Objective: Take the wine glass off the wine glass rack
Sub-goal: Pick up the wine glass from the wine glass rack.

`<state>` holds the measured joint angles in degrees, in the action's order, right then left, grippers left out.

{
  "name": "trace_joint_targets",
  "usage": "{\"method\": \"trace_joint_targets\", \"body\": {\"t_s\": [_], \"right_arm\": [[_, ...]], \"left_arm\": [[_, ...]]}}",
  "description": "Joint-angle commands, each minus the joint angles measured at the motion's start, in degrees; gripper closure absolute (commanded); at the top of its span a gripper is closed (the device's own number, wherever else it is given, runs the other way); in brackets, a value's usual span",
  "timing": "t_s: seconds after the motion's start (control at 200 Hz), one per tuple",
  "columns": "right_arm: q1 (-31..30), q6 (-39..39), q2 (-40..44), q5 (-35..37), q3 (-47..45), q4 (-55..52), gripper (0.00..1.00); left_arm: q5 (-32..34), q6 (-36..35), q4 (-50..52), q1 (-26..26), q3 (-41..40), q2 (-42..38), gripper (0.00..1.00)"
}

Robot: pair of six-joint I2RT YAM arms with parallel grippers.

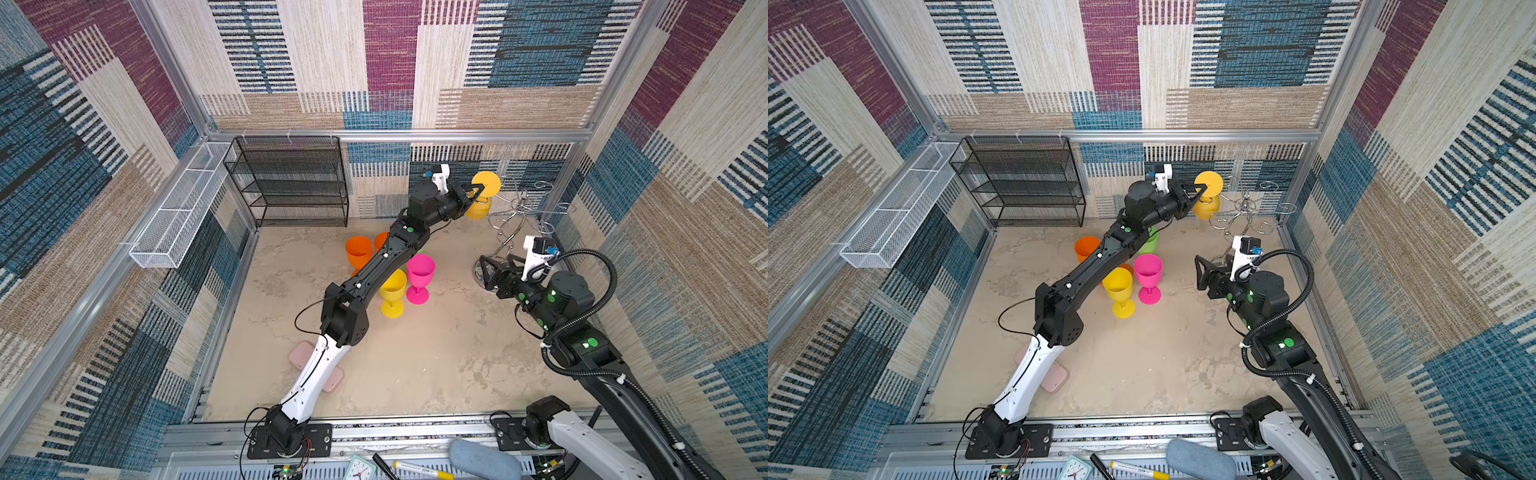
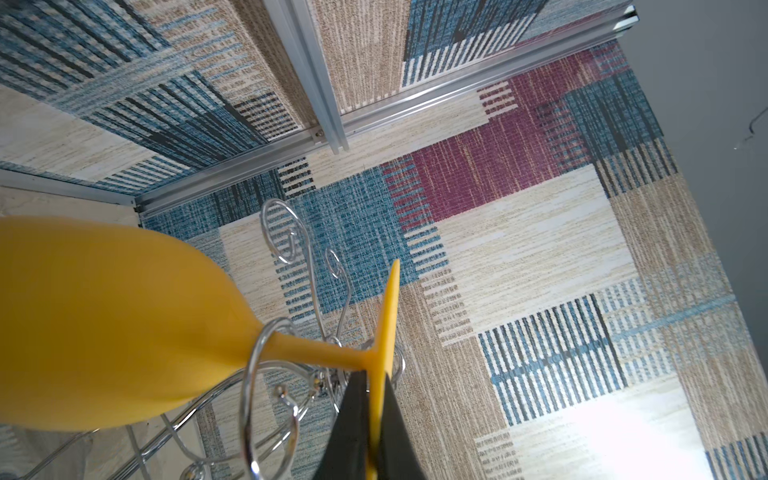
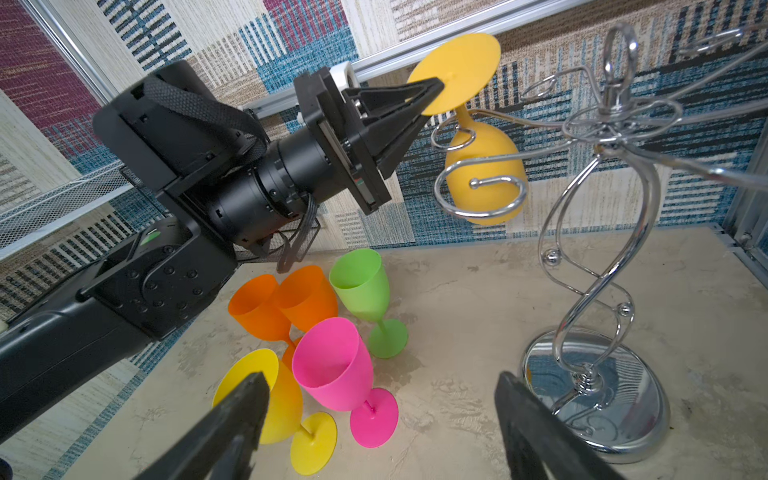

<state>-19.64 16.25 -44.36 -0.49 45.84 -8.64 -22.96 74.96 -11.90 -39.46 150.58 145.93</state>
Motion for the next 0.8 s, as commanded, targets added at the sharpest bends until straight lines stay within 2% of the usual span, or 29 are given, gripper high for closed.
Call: {"method": "trace_joint_targets", "body": {"t_s": [0.0, 0.391, 0.791], "right_arm": [[0.0, 0.3, -0.1, -0.7, 0.0, 2.5, 0.13], [0.0, 0.5, 0.9, -0.4, 0.0, 1.9, 0.13], [0.0, 1.1, 2.7, 0.3, -0.1, 1.2, 0.13]], "left_arm": [[-2.4, 0.8, -4.2, -0.1, 0.5, 0.0, 1.00], [-5.5, 2.5, -5.3, -1.5, -1.4, -0.7, 1.00], [-9.3, 3.0, -4.1, -2.5, -6.5, -5.4, 1.00]]}}
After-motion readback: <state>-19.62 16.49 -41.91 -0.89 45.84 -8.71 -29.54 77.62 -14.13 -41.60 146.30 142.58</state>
